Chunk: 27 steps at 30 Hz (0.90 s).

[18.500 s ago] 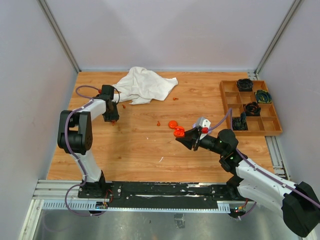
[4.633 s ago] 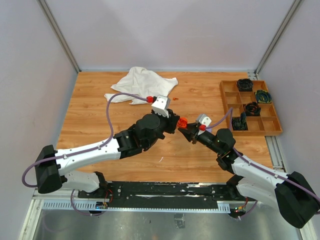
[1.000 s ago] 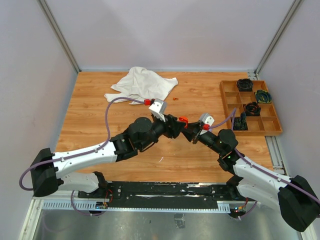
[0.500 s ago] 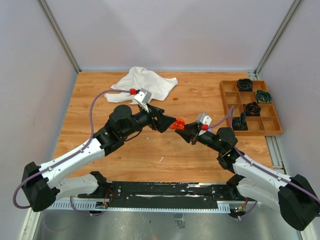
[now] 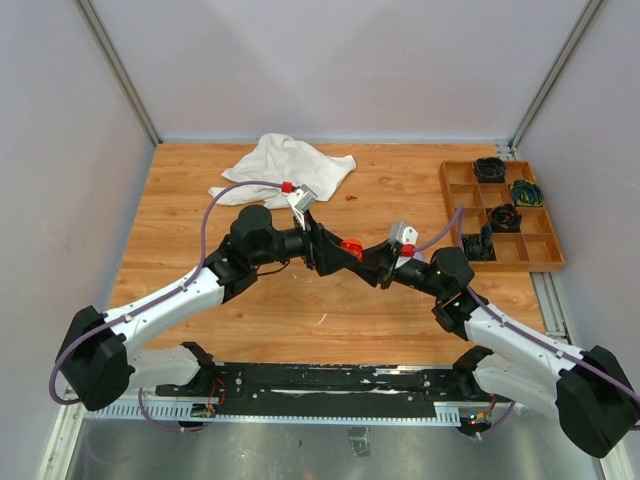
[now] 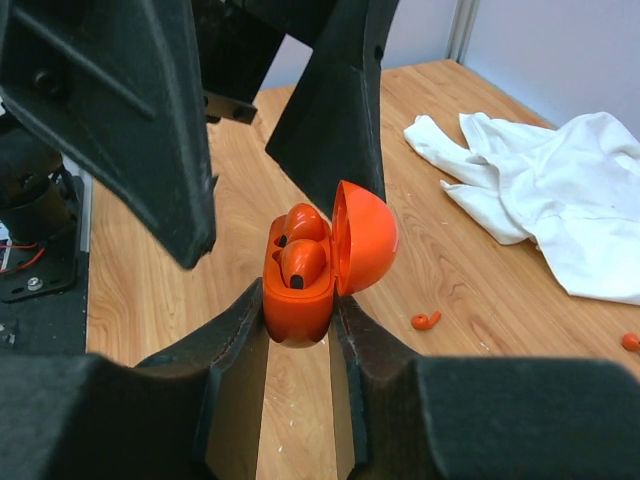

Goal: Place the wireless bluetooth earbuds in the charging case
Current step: Close the charging case.

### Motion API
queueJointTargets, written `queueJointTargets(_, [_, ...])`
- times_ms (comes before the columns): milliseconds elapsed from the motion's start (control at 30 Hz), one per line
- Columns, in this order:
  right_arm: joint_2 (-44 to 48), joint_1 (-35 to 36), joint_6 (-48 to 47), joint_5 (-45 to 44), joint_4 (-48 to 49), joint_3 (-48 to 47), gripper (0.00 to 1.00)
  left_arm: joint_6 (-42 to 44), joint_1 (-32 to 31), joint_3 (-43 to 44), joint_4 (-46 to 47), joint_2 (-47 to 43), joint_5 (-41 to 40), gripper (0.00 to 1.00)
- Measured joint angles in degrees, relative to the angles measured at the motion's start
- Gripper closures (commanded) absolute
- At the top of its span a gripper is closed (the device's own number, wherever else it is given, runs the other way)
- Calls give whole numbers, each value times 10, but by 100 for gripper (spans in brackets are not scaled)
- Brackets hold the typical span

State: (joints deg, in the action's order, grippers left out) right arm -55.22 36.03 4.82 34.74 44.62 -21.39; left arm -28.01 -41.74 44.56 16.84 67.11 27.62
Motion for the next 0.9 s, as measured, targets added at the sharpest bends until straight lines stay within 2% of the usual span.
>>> queueJointTargets(333, [-18, -1, 25, 37, -4, -12, 99, -32, 7, -19, 73, 21, 86, 23])
queueJointTargets(900, [-35, -5, 79, 101, -48, -16, 99, -48, 18, -56, 162, -14, 128, 20])
